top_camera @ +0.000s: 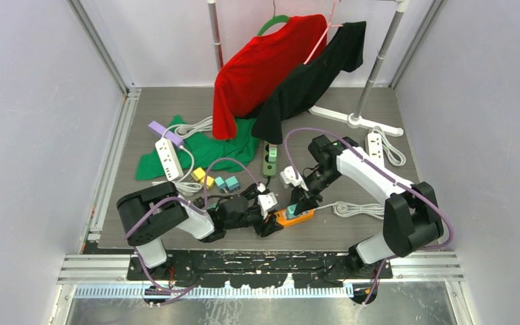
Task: Pull the plug off the socket
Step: Remove the plug from the socket.
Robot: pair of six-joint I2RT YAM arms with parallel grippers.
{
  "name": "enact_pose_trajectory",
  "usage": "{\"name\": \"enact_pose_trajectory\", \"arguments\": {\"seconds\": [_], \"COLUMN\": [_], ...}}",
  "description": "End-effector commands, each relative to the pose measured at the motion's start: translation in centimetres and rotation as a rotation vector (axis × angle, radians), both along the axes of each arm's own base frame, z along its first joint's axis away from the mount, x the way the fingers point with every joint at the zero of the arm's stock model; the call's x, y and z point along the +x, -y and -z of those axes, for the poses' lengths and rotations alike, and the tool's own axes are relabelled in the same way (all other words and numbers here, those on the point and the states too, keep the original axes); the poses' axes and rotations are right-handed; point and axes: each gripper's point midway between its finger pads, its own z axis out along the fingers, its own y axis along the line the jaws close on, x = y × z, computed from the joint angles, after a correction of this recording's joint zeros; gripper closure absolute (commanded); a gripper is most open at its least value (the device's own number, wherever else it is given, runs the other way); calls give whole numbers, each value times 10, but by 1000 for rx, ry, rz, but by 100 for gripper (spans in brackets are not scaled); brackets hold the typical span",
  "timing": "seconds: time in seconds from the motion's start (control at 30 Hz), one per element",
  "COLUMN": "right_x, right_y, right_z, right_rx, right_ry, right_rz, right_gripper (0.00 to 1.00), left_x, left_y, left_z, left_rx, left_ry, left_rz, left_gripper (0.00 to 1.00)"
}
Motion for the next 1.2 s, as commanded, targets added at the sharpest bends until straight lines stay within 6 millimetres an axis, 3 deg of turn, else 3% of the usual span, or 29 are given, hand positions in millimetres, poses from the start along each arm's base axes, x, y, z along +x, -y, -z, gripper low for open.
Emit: {"name": "enact_pose_trajectory", "arguments": {"seconds": [0.0,0.17,0.37,0.57,0.73,1.0,1.17], "right_x": [-16,-15,2,23,37,57,64], "right_y": [3,2,-8,-16,-21,-26,-27], "right_z": [-37,-38,-47,-49,-49,-46,-41], "right_rx": [85,88,73,8,-11,-38,-86], "right_ry": [-142,-156,-262,-402,-462,-607,-718], "right_rz": [33,46,188,361,466,630,699], "right_gripper": [99,99,99,99,99,99,99], "left_x": [2,3,7,5,-1,2,9], "left_y": [-6,-2,-4,-14,-21,-30,-28], "left_z": [7,5,-31,-65,-86,-134,-146], "left_rx": [63,52,-32,-62,-80,-158,-162], "left_ry": [-27,-36,-35,-20,-50,-172,-262], "left_rz": [-15,-15,-65,-85,-97,-208,-286], "left_gripper": [92,89,51,33,29,22,22]}}
